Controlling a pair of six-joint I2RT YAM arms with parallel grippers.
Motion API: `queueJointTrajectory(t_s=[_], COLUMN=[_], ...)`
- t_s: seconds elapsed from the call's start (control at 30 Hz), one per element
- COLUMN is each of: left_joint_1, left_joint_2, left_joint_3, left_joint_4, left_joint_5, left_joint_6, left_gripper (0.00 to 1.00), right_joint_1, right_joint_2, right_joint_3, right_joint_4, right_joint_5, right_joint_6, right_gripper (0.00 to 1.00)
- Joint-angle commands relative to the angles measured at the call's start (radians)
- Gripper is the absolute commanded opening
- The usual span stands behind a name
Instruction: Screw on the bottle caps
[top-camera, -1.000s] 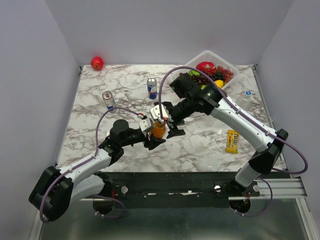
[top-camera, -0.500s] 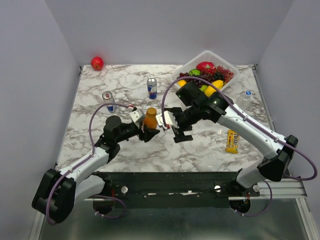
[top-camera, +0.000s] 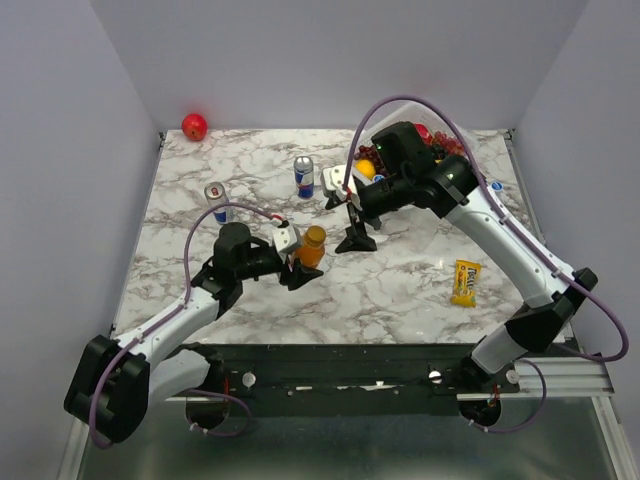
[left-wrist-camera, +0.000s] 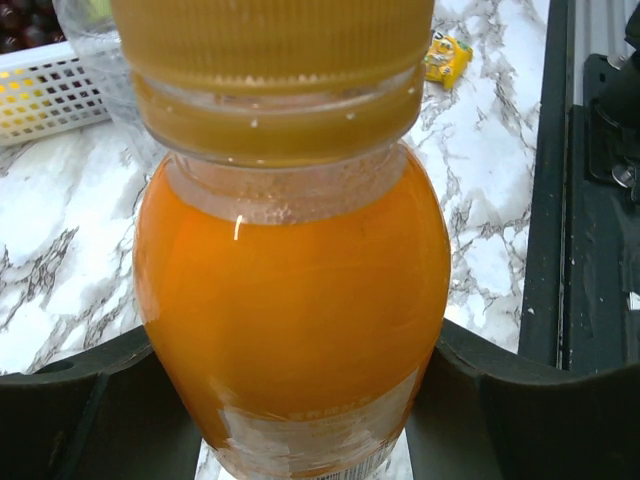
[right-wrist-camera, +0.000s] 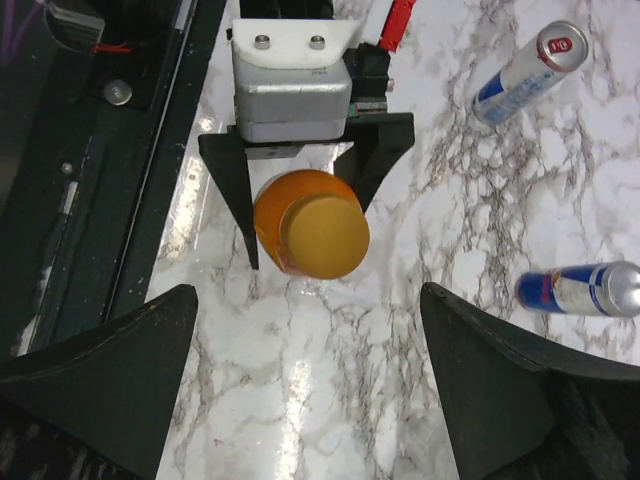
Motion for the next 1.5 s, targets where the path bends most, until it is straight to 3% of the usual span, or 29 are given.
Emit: queueJointTrajectory(t_s=[0.0,0.23,0.57,0.83,0.97,1.07,1.13,1.2,1.23,1.33,1.43,1.47], left_joint_1=[-0.014,-0.018,-0.025,-0.025,-0.025,-0.026,-0.037,-0.074,-0.084,-0.107,-0.107,-0.106], left_joint_2=[0.013,0.020,0.023,0.017,0.014,0.007,-0.013,-0.032,-0.033,-0.021,-0.013,-0.016], left_joint_3=[0.067,0.099,0.119,0.125,0.122,0.110,0.076,0.050,0.045,0.056,0.064,0.062], left_joint_4=[-0.079,-0.097,-0.091,-0.076,-0.065,-0.018,0.048,0.149,0.180,0.229,0.211,0.190], left_joint_5=[0.075,0.084,0.077,0.071,0.061,0.016,-0.090,-0.194,-0.306,-0.412,-0.407,-0.391], left_joint_6=[0.075,0.085,0.082,0.075,0.066,0.038,0.004,-0.058,-0.088,-0.183,-0.212,-0.211], left_gripper=[0.00,0.00,0.00,0.00,0.00,0.00,0.00,0.00,0.00,0.00,0.00,0.00], right_joint_1=[0.007,0.030,0.029,0.029,0.029,0.027,0.027,0.027,0.027,0.027,0.027,0.027], right_joint_2=[0.060,0.089,0.099,0.112,0.123,0.119,0.103,0.074,0.065,0.059,0.054,0.053], right_joint_3=[0.033,0.030,0.017,0.002,0.001,-0.015,-0.063,-0.108,-0.127,-0.162,-0.165,-0.162], right_joint_4=[0.003,-0.005,0.037,0.072,0.094,0.158,0.230,0.349,0.380,0.428,0.434,0.434], right_joint_5=[-0.165,-0.176,-0.205,-0.159,-0.147,-0.118,-0.072,0.032,0.066,0.177,0.227,0.247], right_joint_6=[-0.043,-0.074,0.003,0.047,0.084,0.171,0.333,0.559,0.632,0.896,1.013,1.017], right_gripper=[1.00,0.98,0.71,0.62,0.48,0.36,0.28,0.02,0.00,0.00,0.01,0.08])
